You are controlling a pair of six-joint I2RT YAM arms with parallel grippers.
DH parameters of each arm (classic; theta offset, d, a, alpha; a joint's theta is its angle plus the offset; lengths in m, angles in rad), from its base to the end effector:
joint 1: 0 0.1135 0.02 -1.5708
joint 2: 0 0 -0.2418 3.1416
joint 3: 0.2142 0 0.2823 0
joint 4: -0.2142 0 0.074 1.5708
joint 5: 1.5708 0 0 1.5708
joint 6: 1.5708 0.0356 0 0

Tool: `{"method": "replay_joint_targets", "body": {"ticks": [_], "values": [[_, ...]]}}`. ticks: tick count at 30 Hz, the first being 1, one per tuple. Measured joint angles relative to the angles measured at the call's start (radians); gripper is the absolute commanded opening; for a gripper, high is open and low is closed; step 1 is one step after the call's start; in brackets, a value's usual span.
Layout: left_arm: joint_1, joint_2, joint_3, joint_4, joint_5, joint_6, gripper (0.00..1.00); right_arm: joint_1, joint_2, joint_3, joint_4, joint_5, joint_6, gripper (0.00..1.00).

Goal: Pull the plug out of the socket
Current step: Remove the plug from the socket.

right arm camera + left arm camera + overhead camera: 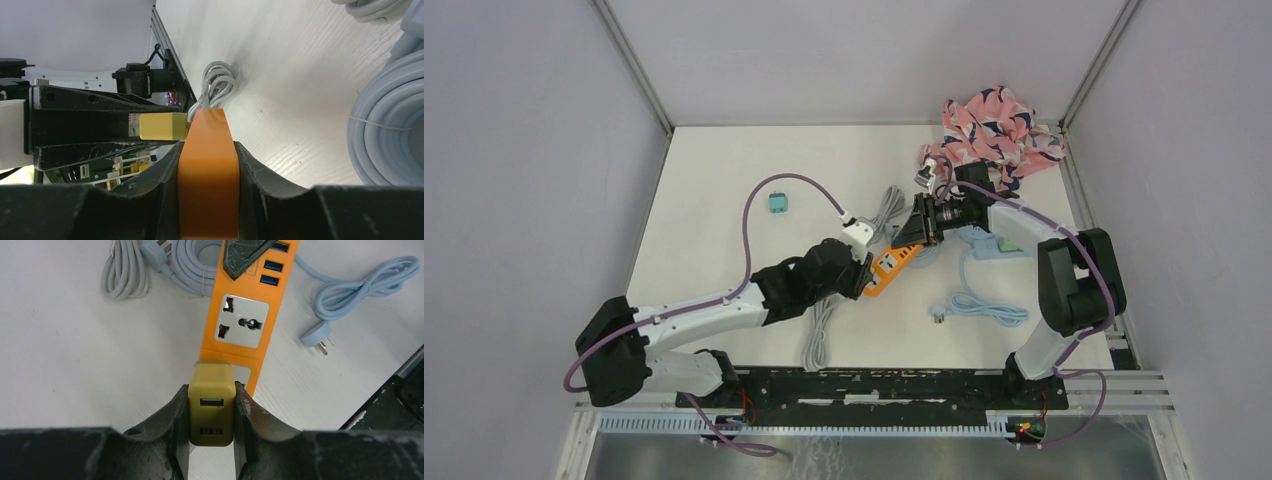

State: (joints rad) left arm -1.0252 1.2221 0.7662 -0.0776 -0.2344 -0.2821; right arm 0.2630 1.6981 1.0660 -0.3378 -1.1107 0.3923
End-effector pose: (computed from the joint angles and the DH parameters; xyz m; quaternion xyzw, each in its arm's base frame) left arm 0.1653 -0.2564 0.2179 0.2591 0.8247 -0.2187 0.4526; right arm 0.3388 0.1243 0.1647 -0.1033 0.8200 0.5578 0.0760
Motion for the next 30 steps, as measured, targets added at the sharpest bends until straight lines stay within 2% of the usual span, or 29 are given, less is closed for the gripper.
{"method": "replay_joint_targets", "body": {"ticks": [7,17,23,30], "values": [[0.002,0.006,0.032,-0.056,-0.011,0.002,0.03,0.002,0.000,0.000,0.001,0.000,-0.001,0.00],[-0.002,-0.236,-0.133,0.026,-0.014,-0.001,0.03,0.027,0.000,0.000,0.000,-0.064,0.024,0.00],[0.008,-0.241,-0.136,0.111,-0.019,-0.001,0.03,0.024,0.000,0.000,-0.019,-0.054,0.010,0.00],[0.010,-0.203,-0.123,0.124,-0.035,-0.002,0.03,0.024,0.000,0.000,-0.024,-0.054,0.002,0.00]]}}
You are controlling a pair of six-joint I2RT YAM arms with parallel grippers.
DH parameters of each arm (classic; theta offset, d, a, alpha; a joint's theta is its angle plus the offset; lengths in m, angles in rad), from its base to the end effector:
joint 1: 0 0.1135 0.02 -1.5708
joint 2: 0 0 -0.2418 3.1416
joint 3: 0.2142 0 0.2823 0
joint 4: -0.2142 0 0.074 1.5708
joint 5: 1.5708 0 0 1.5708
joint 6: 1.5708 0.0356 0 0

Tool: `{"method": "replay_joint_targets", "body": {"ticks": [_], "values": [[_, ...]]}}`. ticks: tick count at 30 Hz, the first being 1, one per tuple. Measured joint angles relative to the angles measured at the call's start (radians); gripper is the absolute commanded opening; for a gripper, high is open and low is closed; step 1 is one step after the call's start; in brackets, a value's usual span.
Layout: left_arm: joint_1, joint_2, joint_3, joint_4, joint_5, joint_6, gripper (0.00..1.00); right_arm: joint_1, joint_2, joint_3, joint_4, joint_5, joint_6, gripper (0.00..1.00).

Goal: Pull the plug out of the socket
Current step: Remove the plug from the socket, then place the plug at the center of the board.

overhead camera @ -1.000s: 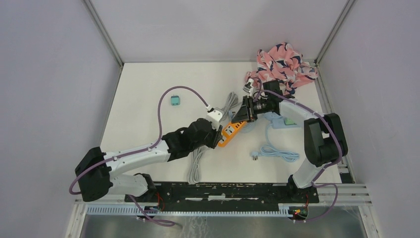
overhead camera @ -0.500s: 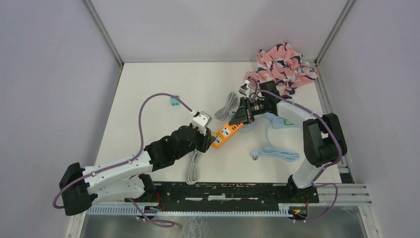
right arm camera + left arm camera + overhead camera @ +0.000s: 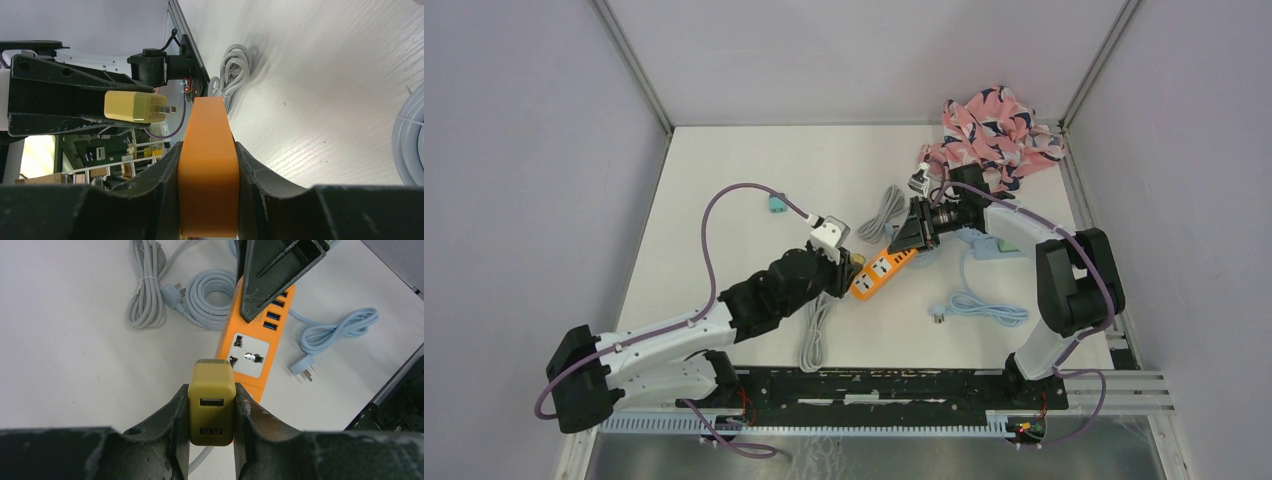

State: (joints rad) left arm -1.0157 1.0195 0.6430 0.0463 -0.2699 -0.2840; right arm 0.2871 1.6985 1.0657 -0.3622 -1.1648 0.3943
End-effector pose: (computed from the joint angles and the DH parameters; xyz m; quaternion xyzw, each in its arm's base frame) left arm 0.1527 -0.2282 0.2387 0.2154 0.7809 -0.2614 0.5248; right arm 0.3328 0.1324 0.1647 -0.1130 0.8080 0.5763 0.0473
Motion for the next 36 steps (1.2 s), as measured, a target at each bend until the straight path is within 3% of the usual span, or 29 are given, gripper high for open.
{"method": "replay_joint_targets", "body": {"ticks": [5,16,24,36], "values": [[0.054,-0.005,0.000,-0.004,-0.013,-0.019,0.03,0.000,0.000,0.000,-0.005,0.000,-0.004,0.00],[0.482,-0.132,-0.147,0.065,0.178,-0.188,0.03,0.000,0.000,0.000,-0.015,0.000,-0.014,0.00],[0.620,-0.135,-0.206,0.114,0.223,-0.284,0.03,-0.001,0.000,0.000,-0.018,-0.001,-0.018,0.00],[0.845,0.002,-0.315,0.364,0.272,-0.438,0.03,-0.001,0.000,0.000,-0.021,-0.001,-0.020,0.00]]}}
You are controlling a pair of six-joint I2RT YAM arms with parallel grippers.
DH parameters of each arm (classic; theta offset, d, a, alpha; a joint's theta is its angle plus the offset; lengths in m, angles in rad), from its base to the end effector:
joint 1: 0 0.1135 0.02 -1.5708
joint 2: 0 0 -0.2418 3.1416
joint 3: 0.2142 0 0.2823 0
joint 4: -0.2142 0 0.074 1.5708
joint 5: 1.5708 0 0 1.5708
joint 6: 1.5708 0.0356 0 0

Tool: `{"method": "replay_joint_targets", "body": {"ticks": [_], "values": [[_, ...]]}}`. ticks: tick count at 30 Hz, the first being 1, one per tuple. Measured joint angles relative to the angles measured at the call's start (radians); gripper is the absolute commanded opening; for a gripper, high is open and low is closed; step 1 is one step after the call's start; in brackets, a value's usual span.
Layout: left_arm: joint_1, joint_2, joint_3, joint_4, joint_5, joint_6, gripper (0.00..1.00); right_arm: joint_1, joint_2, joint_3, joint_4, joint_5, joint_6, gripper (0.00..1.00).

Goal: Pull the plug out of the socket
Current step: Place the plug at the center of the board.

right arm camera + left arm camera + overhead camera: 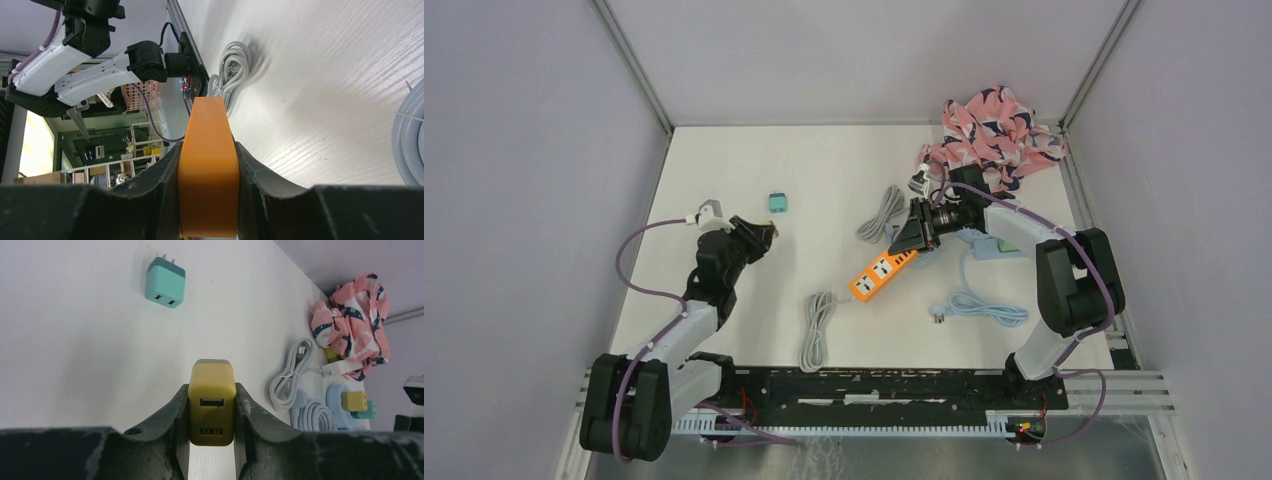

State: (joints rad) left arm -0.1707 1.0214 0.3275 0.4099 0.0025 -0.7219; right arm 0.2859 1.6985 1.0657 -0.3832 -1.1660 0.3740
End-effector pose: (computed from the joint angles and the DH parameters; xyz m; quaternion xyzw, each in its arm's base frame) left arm 0.2457 -0.0425 0.1587 -0.2170 0.7701 -0.2598 0.5407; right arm 0.3314 0.1315 0.1638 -0.1153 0.8088 0.5750 0.0447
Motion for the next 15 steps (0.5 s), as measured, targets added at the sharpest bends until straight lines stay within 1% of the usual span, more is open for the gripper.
{"method": "replay_joint_targets", "body": {"ticks": [5,8,13,15], "values": [[0.103,0.078,-0.007,0.080,0.047,-0.050,0.03,0.000,0.000,0.000,0.000,0.000,-0.004,0.00],[0.143,0.124,-0.007,0.119,0.063,-0.072,0.03,-0.001,0.000,0.000,0.000,0.000,-0.005,0.00],[0.170,0.209,-0.006,0.145,0.079,-0.097,0.04,-0.001,0.000,0.000,0.000,0.000,-0.005,0.00],[0.172,0.237,-0.002,0.143,0.080,-0.100,0.06,-0.002,0.000,0.000,-0.001,0.000,-0.005,0.00]]}}
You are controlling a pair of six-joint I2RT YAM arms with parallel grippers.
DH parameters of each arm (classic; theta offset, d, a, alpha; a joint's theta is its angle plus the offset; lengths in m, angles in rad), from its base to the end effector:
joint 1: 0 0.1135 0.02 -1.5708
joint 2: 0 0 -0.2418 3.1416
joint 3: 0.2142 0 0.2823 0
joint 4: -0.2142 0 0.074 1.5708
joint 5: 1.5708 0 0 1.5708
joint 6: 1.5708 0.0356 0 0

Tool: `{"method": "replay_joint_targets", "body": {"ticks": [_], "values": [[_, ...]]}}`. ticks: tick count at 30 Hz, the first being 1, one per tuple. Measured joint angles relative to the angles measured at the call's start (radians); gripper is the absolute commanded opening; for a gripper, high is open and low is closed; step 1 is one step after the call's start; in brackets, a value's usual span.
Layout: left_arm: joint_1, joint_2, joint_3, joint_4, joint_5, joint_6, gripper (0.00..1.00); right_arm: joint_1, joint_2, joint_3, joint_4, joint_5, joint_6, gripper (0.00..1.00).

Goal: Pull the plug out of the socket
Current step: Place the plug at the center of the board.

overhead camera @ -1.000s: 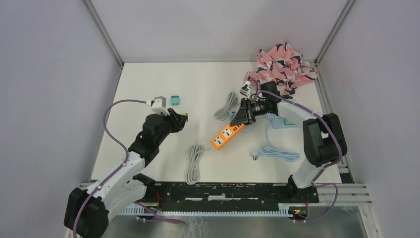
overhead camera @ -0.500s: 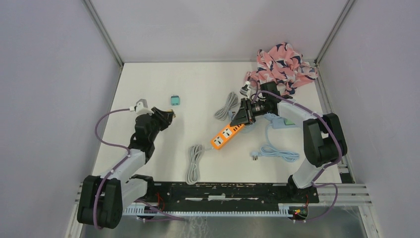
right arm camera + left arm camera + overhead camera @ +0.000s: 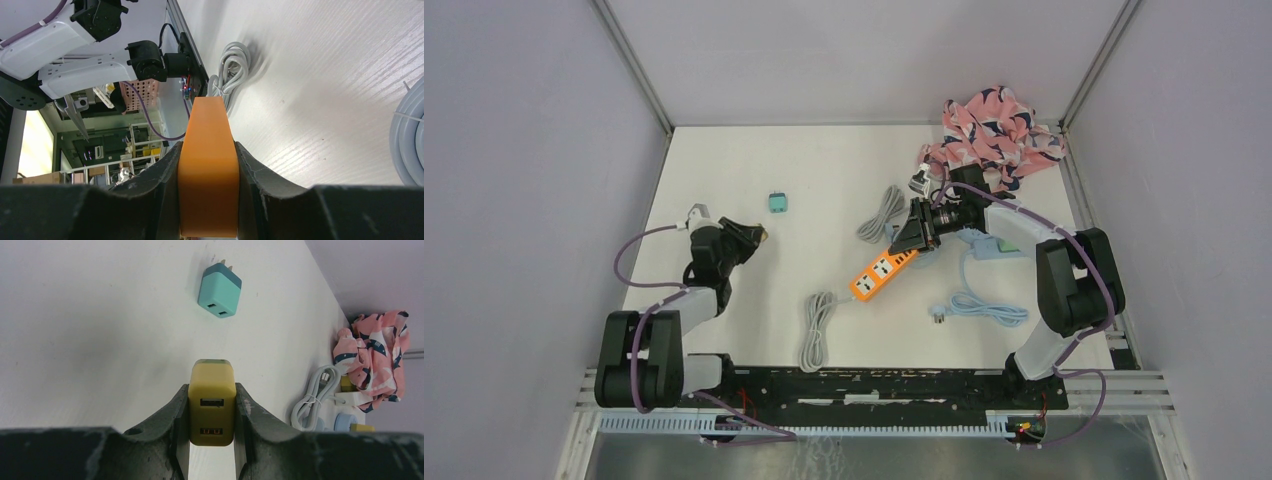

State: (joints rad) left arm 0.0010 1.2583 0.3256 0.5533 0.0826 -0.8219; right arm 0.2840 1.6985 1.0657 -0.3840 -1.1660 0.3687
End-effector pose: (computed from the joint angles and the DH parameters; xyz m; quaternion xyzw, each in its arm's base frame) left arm 0.2599 -0.0027 0.1172 -0.3095 0.7673 -0.2550 0.5004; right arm 0.3316 0.1309 0.1637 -0.1164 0.8086 0.5748 0.0465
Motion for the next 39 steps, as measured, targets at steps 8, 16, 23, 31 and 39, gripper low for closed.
{"method": "replay_joint_targets", "body": {"ticks": [8,16,23,31,39], "values": [[0.016,0.077,0.044,0.003,0.000,-0.001,0.27,-0.003,0.000,0.000,0.000,0.000,0.000,0.00],[0.034,0.162,0.086,0.000,0.007,-0.024,0.62,-0.004,0.000,0.000,0.000,0.000,0.000,0.00],[0.043,0.164,0.094,-0.015,0.014,-0.043,0.89,-0.005,0.000,0.000,-0.001,0.000,0.000,0.00],[0.043,-0.016,0.094,-0.114,0.017,-0.045,1.00,-0.005,0.000,0.000,-0.004,0.000,-0.002,0.00],[0.043,-0.226,0.039,-0.127,0.120,-0.046,1.00,-0.010,0.000,0.000,-0.015,0.000,-0.008,0.00]]}}
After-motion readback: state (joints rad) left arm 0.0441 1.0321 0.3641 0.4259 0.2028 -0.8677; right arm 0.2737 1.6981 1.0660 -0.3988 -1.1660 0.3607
